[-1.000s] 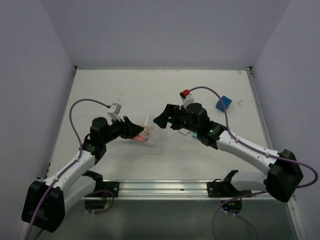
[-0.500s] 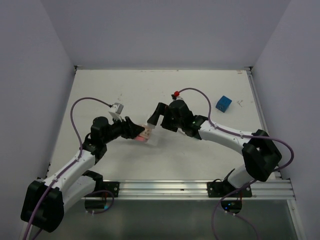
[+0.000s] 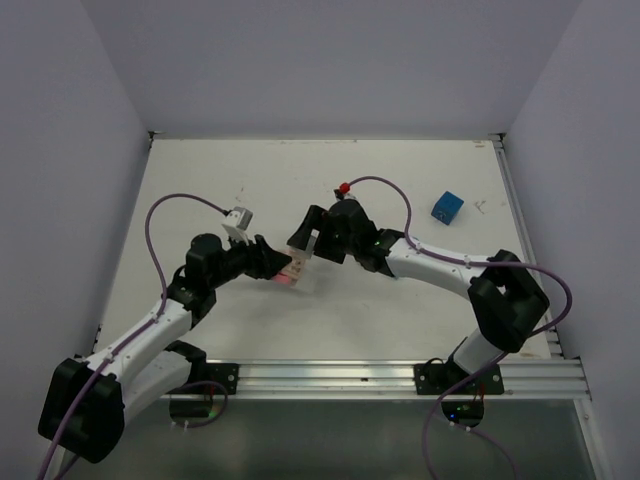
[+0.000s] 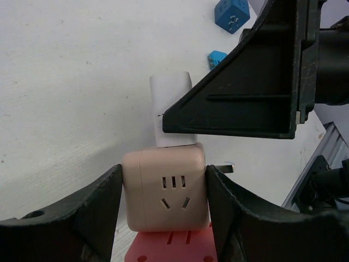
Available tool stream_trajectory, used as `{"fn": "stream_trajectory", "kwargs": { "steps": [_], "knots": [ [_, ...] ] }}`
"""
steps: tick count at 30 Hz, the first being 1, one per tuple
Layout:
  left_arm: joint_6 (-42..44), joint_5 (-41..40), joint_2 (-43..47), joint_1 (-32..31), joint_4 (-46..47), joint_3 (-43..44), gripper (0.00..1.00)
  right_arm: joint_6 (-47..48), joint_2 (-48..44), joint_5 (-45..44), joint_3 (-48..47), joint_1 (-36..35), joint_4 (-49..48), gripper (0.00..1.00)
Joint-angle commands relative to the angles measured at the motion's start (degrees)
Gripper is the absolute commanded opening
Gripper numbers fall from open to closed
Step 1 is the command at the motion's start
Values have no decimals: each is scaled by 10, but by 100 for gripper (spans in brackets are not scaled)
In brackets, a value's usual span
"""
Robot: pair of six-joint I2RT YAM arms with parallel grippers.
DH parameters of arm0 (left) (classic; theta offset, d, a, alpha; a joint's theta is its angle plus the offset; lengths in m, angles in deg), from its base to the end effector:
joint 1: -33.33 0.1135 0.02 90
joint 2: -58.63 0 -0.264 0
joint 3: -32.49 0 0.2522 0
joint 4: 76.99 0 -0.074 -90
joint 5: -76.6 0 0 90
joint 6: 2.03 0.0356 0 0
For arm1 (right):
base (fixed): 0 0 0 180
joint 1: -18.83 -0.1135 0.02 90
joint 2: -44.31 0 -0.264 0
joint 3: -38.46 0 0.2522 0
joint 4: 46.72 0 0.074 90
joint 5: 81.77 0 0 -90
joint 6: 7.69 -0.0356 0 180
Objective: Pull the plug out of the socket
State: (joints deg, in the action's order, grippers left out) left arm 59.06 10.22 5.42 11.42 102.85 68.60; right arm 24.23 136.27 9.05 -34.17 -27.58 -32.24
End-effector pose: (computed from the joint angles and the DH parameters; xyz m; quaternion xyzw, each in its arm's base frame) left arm 0.1846 -0.0896 0.2191 0.0730 0.7941 -0.3979 0.4536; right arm 0.2465 0.2597 0.2329 0.0863 0.8779 0.3762 0.2833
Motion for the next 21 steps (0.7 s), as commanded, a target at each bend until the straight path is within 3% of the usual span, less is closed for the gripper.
{"fn": "stream_trajectory", "kwargs": {
  "steps": [1,4,10,13,14,17,21],
  "knots": [
    [13,-17,7,-8,43,46,6,-13,10,7,-24,-4,-30,87],
    [17,-27,10,-13,36,46,5,-17,16,9,-24,-4,-33,81],
    [22,-51,13,-28,18,48,2,-28,16,1,-14,-4,-38,55],
    [22,-59,14,-34,7,47,0,-30,16,-6,-13,-4,-35,34],
    [20,-59,15,-36,4,49,0,-29,16,-6,-13,-3,-34,19],
    [18,-60,19,-41,-9,48,0,-31,16,-6,-15,1,-31,0],
    [24,-77,15,-59,-38,47,0,-21,18,-29,-26,5,-13,0]
  ]
}}
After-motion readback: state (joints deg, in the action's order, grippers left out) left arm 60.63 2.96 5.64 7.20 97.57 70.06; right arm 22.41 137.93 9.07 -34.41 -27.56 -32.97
